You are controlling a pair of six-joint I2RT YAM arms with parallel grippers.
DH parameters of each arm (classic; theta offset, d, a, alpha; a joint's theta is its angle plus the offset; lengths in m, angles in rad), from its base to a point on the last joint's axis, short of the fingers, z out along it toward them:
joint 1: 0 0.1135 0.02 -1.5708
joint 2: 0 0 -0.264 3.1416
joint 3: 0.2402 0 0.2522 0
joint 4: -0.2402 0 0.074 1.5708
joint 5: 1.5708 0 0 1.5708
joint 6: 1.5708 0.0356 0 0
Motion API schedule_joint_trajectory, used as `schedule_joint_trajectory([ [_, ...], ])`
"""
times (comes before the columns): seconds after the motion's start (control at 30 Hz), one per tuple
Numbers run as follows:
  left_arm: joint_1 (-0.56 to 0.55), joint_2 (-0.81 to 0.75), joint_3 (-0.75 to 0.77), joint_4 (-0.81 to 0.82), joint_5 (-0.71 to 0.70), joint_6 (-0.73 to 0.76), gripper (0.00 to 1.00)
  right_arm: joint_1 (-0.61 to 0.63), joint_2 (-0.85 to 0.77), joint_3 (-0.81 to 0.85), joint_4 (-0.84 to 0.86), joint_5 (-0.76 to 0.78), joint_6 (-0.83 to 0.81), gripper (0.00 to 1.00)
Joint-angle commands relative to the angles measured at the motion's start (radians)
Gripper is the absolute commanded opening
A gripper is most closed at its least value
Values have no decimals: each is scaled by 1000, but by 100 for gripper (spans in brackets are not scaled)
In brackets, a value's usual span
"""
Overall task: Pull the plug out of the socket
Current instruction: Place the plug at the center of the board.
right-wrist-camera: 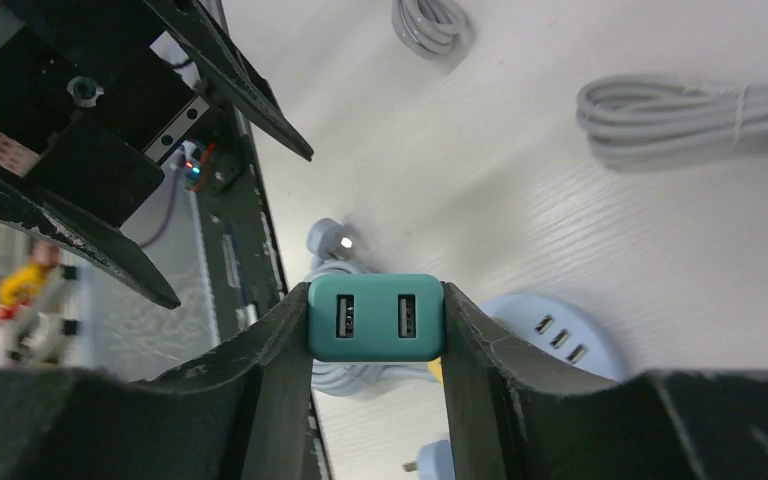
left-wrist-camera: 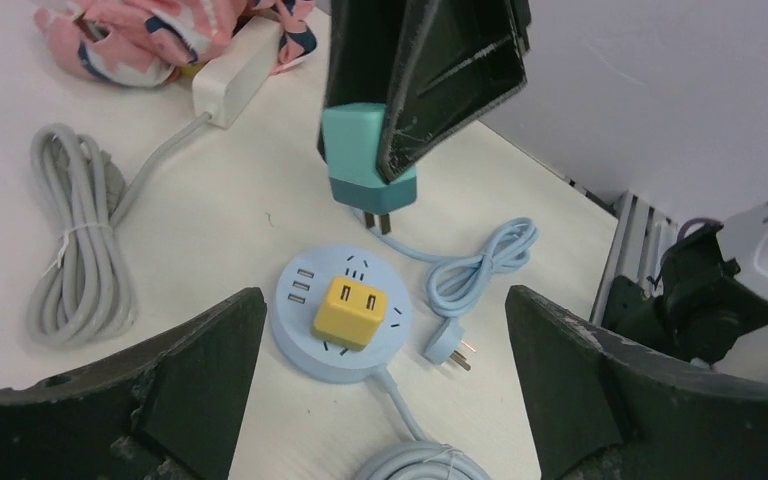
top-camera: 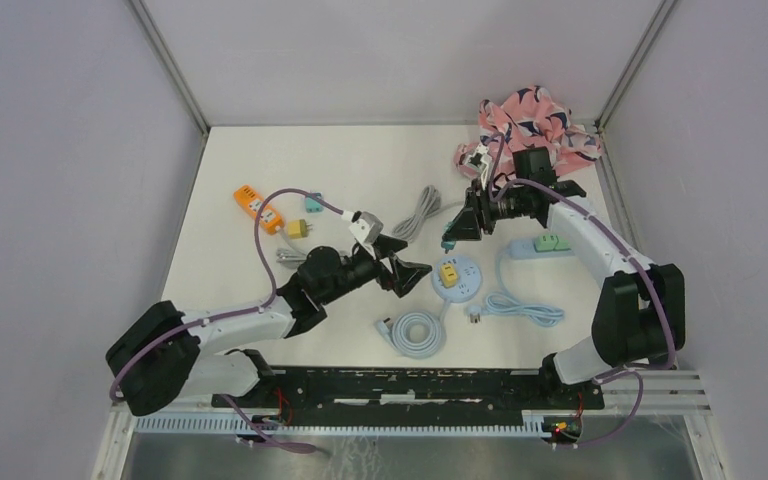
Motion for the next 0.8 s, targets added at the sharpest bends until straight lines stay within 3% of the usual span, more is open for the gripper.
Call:
schedule_joint_trajectory([
  [0.0,0,-80,-35,-48,-143,-225,97,1,-60,-165,471,-22,681,0],
  [0.17,-7,-132,-5,-171,-212,-268,98,1,-44,-272,681,27,1042,0],
  [0.27,-85,-110,86,-347,-385,-202,100,3,16,-266,708,-6,1140,0],
  [0.37,-181,-35,180,-435,-527,-115,100,4,56,-259,716,-19,1190,0],
  [0.47,-232,46,260,-498,-583,-73,99,4,74,-266,754,-30,1243,0],
  [0.77,-241,251,438,-513,-665,-82,97,20,70,-268,774,-40,1265,0],
])
